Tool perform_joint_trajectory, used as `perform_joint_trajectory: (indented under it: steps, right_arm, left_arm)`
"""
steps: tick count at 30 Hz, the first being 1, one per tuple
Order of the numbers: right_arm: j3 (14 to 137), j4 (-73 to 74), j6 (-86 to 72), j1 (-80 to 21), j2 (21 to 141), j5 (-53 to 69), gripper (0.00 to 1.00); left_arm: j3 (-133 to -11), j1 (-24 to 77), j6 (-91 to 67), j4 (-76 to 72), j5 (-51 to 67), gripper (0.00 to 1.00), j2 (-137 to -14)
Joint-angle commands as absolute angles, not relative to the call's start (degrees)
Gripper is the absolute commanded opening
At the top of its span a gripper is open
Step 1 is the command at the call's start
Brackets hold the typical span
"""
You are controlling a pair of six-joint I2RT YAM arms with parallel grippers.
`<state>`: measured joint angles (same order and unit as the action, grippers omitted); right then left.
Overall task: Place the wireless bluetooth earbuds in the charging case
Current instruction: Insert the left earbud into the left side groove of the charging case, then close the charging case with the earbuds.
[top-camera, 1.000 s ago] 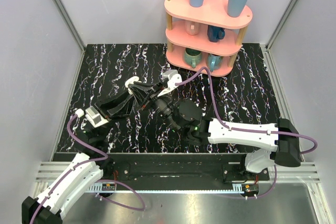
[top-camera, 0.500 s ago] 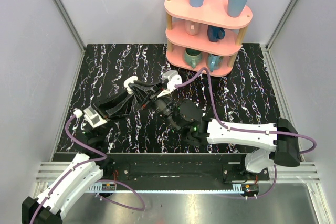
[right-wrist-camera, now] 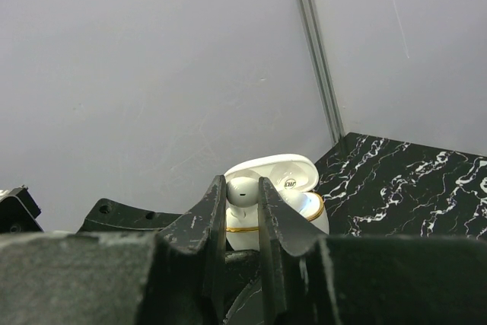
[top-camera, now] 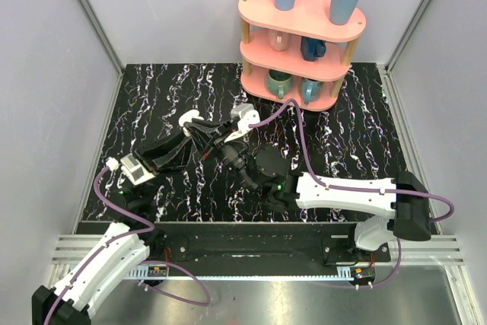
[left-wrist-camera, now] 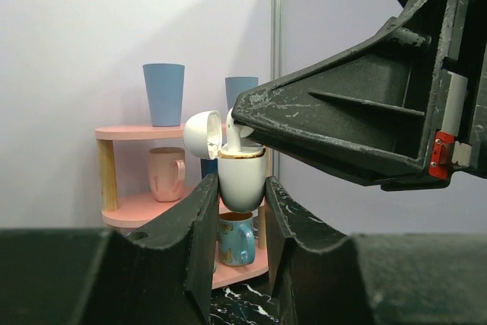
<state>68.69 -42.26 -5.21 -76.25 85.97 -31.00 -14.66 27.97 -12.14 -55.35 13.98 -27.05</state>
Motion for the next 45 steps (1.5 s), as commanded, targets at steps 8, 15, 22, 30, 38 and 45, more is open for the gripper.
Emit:
perform_joint_trajectory:
  steps: [8, 15, 22, 30, 38, 45]
  right_arm:
    - [67.59, -44.91, -3.52, -76.82, 84.73, -29.8, 0.3]
    - [67.06, -46.31, -1.85, -76.99, 83.76, -28.66, 0.38]
    - [67.76, -46.32, -0.35, -77.08, 82.88, -28.65, 0.45]
    - [75.12, -37.64, 8.44, -76.91, 80.68, -30.83, 0.49]
    - [86.81, -12.11, -0.77, -71.29, 80.6, -32.18, 0.5]
    - [98.87, 12.11, -11.59, -63.28, 84.1, -20.67, 0.51]
  left_arm:
    - [-16.35, 27.95, -12.48, -60.12, 13.01, 0.0, -27.16]
    - [-16.35, 27.86, -12.48, -60.38, 12.92, 0.0, -27.51]
    - [-16.44, 27.86, -12.39, -60.21, 13.45, 0.0, -27.33]
    - [-16.26, 27.86, -11.78, -58.45, 14.59, 0.0, -26.72]
    - [-18.28, 27.86, -8.36, -53.62, 22.75, 0.0, -25.93]
    - [-20.04, 27.86, -6.68, -51.24, 28.38, 0.0, -26.37]
